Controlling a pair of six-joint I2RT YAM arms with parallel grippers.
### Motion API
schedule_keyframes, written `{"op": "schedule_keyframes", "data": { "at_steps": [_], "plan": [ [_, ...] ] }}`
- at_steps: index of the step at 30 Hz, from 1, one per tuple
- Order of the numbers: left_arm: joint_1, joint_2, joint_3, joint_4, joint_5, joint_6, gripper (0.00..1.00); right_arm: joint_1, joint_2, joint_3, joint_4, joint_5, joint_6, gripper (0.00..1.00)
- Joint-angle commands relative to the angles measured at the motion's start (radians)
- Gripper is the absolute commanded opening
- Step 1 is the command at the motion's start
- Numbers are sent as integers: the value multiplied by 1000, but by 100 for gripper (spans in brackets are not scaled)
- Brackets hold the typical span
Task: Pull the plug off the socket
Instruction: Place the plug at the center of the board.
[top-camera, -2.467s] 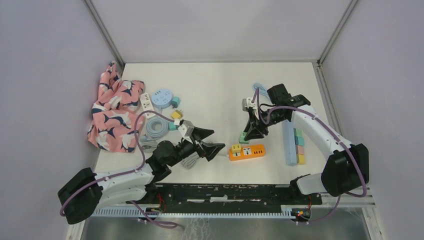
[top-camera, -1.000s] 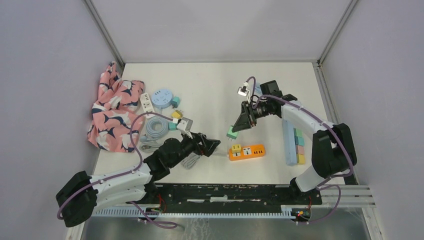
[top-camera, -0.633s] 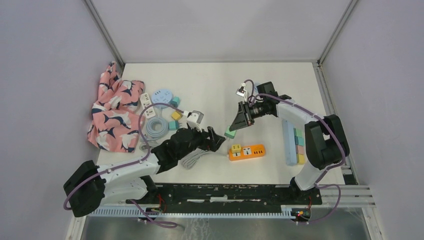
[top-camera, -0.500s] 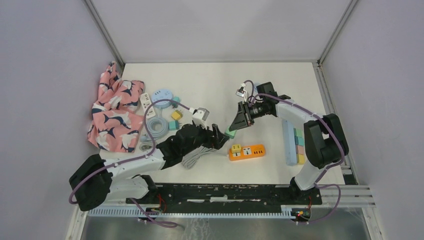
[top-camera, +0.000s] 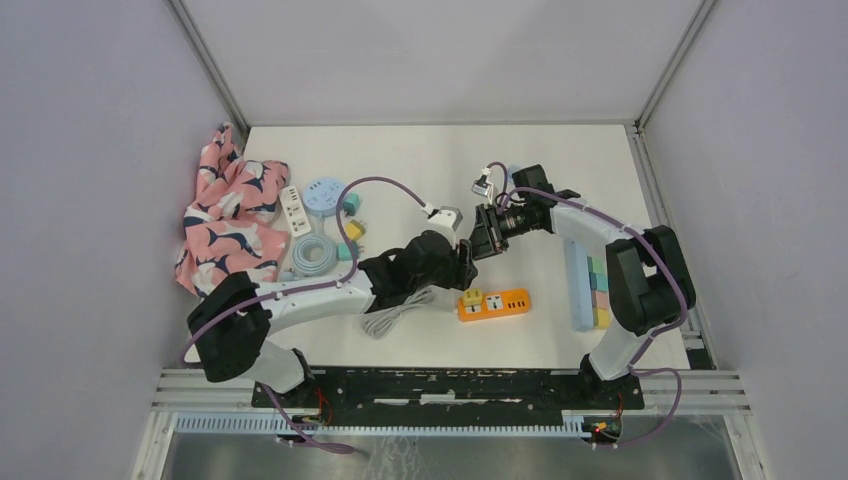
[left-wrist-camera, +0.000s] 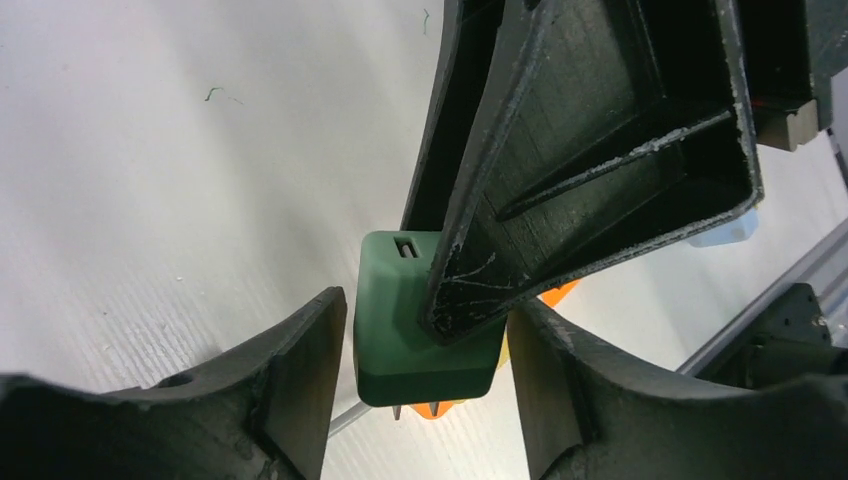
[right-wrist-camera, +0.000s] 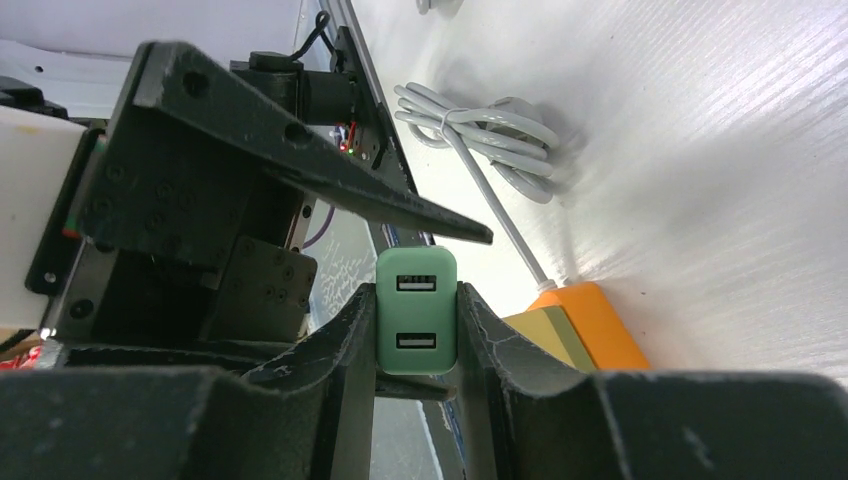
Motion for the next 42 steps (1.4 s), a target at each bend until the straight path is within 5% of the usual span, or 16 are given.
{"op": "schedule_keyframes", "data": {
  "at_steps": [1,7,13,15,29,34,42],
  "plan": [
    [-19,32,81,-89,-87,11,62,-3,1,43,0,2,-2,19],
    [-22,27,82,-101,-116,37,29,-4,0,47,-11,-6,-17,30],
    [-21,-44,-4,-42,-145,61,6,-5,-23,89,-110,-20,-144,70],
    [-22,-79,-48,-11,-165,68,3,-5,-36,102,-141,-9,-185,98],
    [18,-335,-369,162,-634,239,3,-45,-102,123,-204,58,-255,100],
    [239,-356,-458,307,-505,226,3,-46,-96,121,-202,65,-251,100],
    [420,-226,-436,421,-498,231,3,-46,-89,118,-197,79,-246,100]
  ]
}}
